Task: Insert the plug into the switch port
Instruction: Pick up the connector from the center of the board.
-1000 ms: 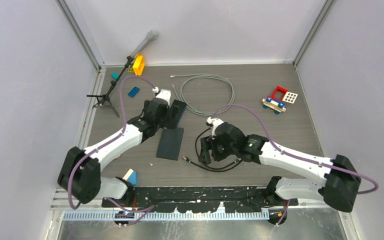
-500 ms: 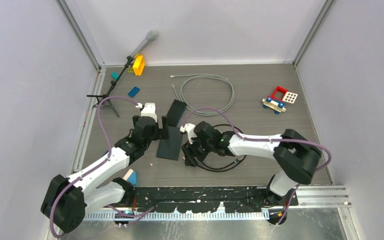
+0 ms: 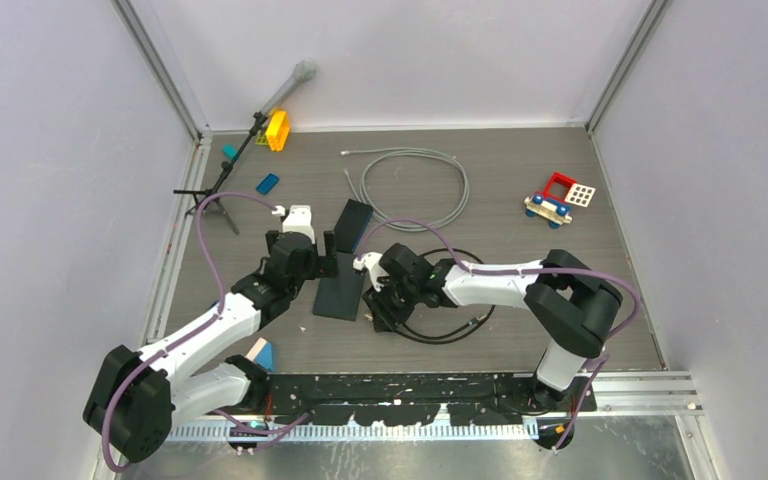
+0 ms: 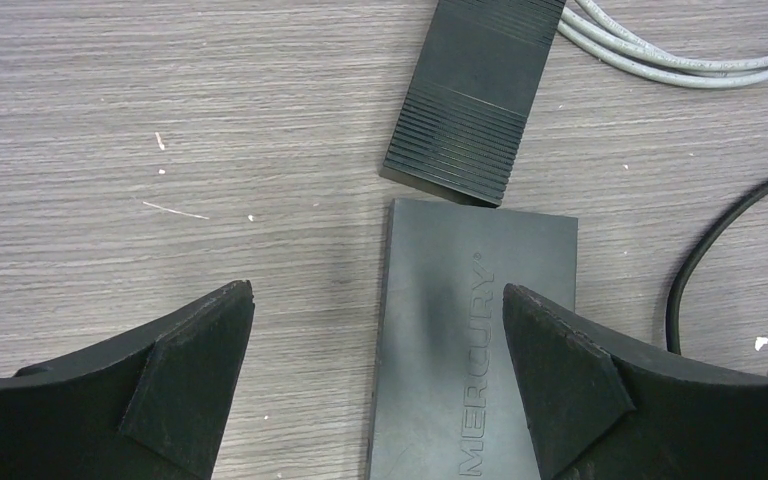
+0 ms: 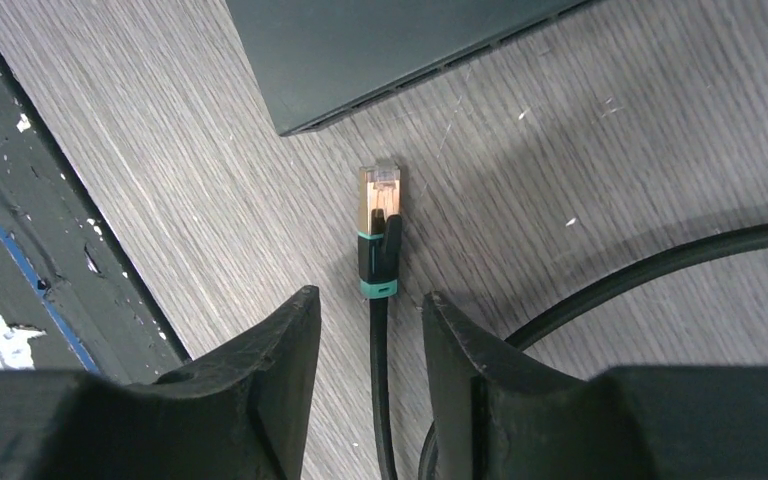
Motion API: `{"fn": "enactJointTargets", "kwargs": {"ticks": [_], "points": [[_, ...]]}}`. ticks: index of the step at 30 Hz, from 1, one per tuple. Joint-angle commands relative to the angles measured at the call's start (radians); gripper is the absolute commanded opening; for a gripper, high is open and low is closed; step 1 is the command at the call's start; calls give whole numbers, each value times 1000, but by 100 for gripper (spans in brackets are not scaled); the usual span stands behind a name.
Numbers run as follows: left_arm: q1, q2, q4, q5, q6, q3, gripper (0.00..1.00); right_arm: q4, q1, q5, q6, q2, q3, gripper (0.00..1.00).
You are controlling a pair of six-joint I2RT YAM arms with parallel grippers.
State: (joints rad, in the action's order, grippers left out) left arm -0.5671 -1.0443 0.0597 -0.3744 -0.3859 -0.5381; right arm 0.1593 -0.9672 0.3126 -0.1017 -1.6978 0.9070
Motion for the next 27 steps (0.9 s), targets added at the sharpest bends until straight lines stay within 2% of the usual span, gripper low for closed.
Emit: {"fn": "enactJointTargets", "kwargs": {"ticks": [1,7,14,18,23,27], "points": [[-1,12,-42,-14,-2,-13,97,24,-16,-23,-57,-9,-18,45],[0,-8,-36,5,2,-25,98,25,-38,-42,-88,21,-52,32],[-2,-63,58,100,-56,-92,100,-3,-56,-47,-120,130,-110,4],[-54,-120,159,122,-88,-137,100,-93,-54,-80,-199,267,-194,1],[-262,-186,317,-84,-107,-229,100,-138,-54,-132,-259,420,-270,0],[-405,-275,490,-254,-179,-309,100,-134,-53,-153,-272,521,-306,0]]}}
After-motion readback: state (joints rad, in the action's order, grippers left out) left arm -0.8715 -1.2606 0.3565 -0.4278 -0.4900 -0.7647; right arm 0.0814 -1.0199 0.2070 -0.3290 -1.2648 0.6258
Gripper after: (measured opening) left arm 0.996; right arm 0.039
